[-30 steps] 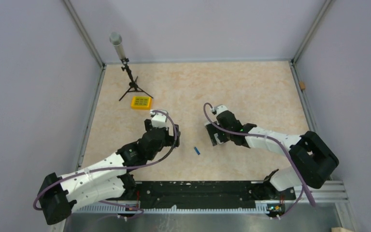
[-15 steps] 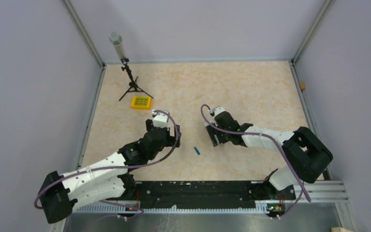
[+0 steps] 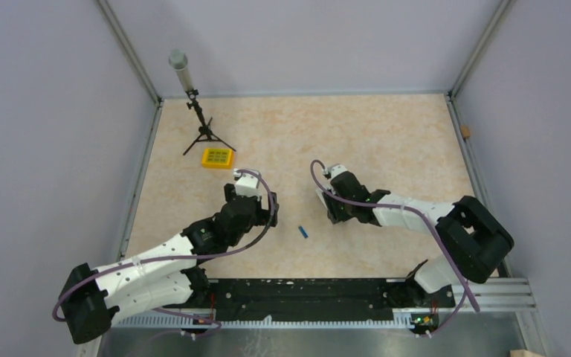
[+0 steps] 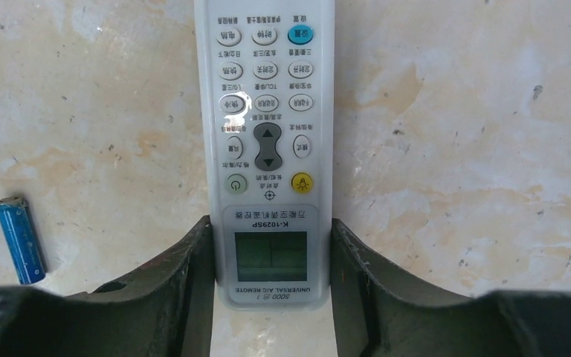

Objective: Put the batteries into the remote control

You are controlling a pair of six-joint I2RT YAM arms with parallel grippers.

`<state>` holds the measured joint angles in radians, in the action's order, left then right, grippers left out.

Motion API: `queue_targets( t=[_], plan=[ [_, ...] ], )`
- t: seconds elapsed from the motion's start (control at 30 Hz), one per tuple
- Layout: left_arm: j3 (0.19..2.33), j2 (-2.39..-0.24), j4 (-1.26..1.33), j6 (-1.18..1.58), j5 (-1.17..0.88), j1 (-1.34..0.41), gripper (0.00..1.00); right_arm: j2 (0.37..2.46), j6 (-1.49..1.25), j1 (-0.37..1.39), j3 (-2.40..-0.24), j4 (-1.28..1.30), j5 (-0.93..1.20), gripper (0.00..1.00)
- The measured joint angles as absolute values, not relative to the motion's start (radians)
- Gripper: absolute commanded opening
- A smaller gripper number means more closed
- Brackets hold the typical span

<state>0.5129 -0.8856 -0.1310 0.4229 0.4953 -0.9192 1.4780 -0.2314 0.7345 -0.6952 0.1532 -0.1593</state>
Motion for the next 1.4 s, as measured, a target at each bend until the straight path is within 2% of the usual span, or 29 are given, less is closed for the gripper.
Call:
queue_targets(
  t=[0.03, 0.3, 0.53, 0.73, 0.93, 1.2, 1.4],
  plan=[
    [0.513, -0.886, -0.131, 0.425, 0.496, -0.919, 0.99, 1.475, -0.232, 0.735, -0.695, 0.157, -0.155, 0.0],
    [0.467, -0.825, -0.094, 0.429, 0.474, -0.918, 0.99, 1.35, -0.274, 0.735, -0.688, 0.172, -0.121, 0.0],
    [0.426, -0.762, -0.02, 0.43, 0.372, -0.886, 0.99, 1.206, -0.309, 0.735, -0.672, 0.185, -0.059, 0.0],
    [0.39, -0.733, 0.075, 0.476, 0.157, -0.776, 0.99, 1.122, -0.334, 0.735, -0.659, 0.187, 0.032, 0.0],
    [0.333, -0.73, 0.209, 0.592, -0.125, -0.586, 0.99, 1.048, -0.359, 0.735, -0.623, 0.172, 0.15, 0.0],
    [0.293, -0.807, 0.453, 0.768, -0.418, -0.526, 0.99, 0.988, -0.398, 0.735, -0.615, 0.143, 0.342, 0.0],
    [0.273, -0.855, 0.589, 0.868, -0.563, -0.519, 0.99, 0.956, -0.429, 0.735, -0.615, 0.114, 0.48, 0.0]
  ],
)
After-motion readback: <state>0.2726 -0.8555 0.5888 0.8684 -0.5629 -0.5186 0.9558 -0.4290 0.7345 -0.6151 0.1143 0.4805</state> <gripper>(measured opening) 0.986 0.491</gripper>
